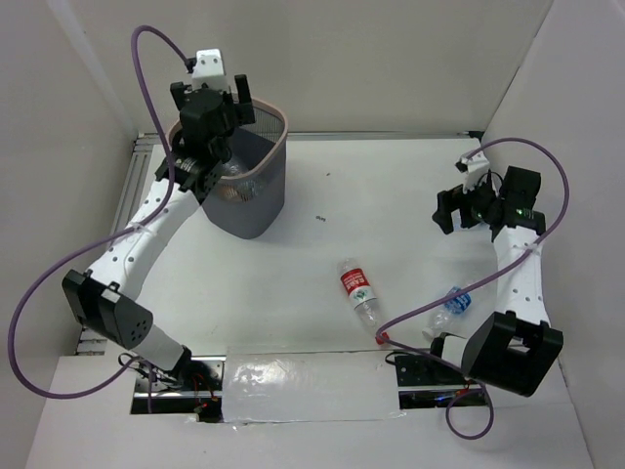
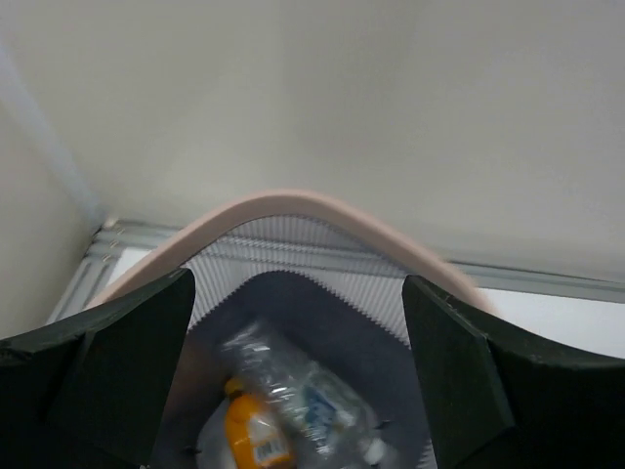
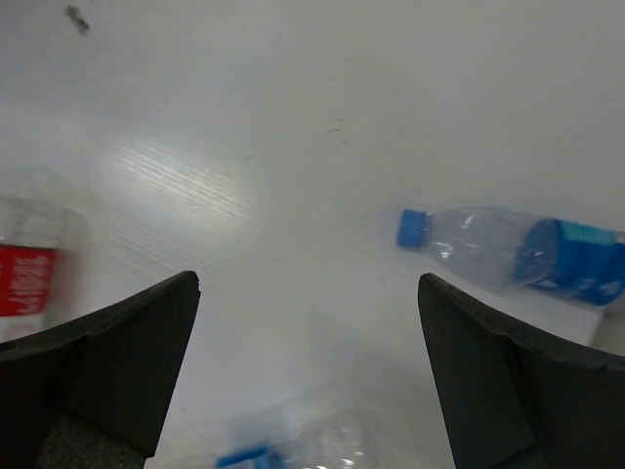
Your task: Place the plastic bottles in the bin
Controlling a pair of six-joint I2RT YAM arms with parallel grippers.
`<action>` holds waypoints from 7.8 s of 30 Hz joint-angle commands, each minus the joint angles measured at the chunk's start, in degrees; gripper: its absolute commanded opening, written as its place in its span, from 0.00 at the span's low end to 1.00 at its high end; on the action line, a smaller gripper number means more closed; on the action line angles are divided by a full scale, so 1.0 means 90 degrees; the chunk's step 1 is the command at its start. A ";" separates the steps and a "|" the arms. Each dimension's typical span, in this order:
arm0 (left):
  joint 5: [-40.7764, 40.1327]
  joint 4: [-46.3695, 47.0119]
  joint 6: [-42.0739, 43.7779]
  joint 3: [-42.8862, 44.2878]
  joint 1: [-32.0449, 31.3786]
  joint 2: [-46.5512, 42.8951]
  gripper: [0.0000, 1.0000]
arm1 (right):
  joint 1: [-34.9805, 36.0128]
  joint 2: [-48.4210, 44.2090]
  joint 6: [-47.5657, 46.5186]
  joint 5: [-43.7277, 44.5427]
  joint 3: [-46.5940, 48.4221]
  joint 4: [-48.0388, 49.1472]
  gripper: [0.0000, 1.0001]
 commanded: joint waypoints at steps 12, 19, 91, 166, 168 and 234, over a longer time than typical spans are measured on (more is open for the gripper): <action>0.1594 -0.1716 -0.1331 -0.1068 -0.3290 -0.1499 1.00 | -0.0230 0.2401 0.0825 0.2417 0.2421 -0.0608 0.78; 0.1594 -0.1716 -0.2563 -0.2567 -0.3964 -0.1793 1.00 | 0.0305 0.1790 0.3906 0.3371 0.0648 0.1028 0.97; 0.1339 -0.1609 -0.4077 -0.5283 -0.4599 -0.3140 1.00 | -0.0348 0.5430 -0.7223 0.0912 0.4923 -0.1841 0.96; 0.1965 -0.0709 -0.4624 -0.4739 -0.4717 -0.1853 1.00 | 0.5777 0.6428 0.4104 0.0346 0.9287 0.5133 1.00; 0.1965 -0.0778 -0.4771 -0.4454 -0.4717 -0.1403 1.00 | 0.5494 0.6213 0.4104 0.0512 0.9288 0.4618 1.00; -0.0420 0.1019 -0.0979 0.0322 -0.0608 -0.0172 0.47 | -0.0152 0.0069 -0.3542 -0.1020 0.0508 -0.2319 0.22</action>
